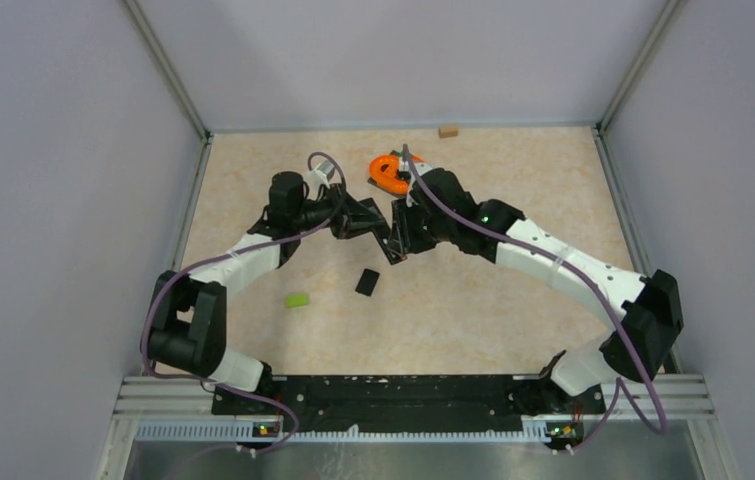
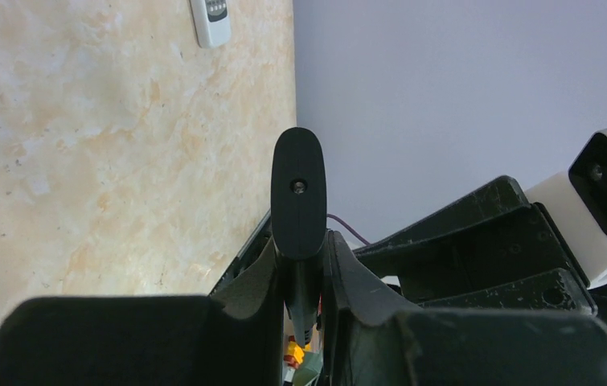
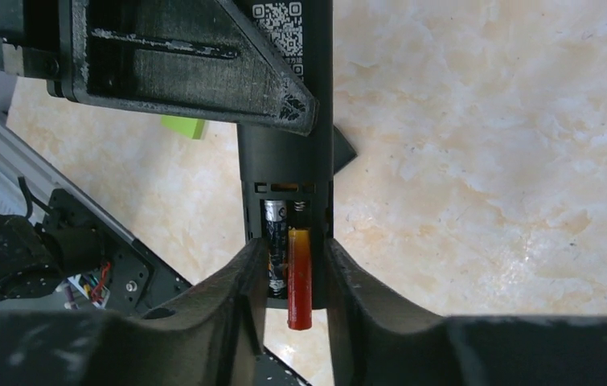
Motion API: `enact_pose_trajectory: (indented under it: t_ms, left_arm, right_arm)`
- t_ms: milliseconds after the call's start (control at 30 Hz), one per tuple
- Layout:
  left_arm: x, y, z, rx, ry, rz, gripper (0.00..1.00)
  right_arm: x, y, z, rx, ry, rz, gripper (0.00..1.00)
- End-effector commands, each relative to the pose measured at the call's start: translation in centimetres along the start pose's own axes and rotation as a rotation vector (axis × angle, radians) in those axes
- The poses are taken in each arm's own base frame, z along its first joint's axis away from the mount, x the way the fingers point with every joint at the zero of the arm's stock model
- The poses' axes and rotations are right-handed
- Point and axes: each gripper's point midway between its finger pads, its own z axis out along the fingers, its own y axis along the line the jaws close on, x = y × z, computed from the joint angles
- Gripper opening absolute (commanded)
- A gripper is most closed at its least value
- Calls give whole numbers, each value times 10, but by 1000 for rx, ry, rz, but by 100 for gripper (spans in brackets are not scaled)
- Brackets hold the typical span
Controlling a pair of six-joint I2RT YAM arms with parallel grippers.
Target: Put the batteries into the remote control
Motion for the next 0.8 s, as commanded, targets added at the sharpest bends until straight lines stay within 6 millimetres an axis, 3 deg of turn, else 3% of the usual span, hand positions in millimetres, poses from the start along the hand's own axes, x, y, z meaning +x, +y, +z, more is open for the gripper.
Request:
enact_pose_trajectory:
  t_ms: [0, 133, 300, 533, 767]
  left_arm:
    - [-2, -31, -2, 74, 24, 23, 0]
    - [-5, -35, -4, 88, 7, 19, 0]
    - [-10, -39, -5, 96, -16, 16, 0]
    - [-19, -57, -6, 170, -60, -25, 0]
    - [-28, -65, -10, 201, -126, -190, 0]
  right_arm:
    - [-33, 9, -18, -53, -118, 62, 36]
    - [-42, 8, -31, -73, -171, 98, 49]
    - [-56, 2, -49, -136, -359, 227, 78]
    - [-67, 8, -77, -328, -557, 448, 82]
    - [-71, 15, -98, -507, -679, 584, 83]
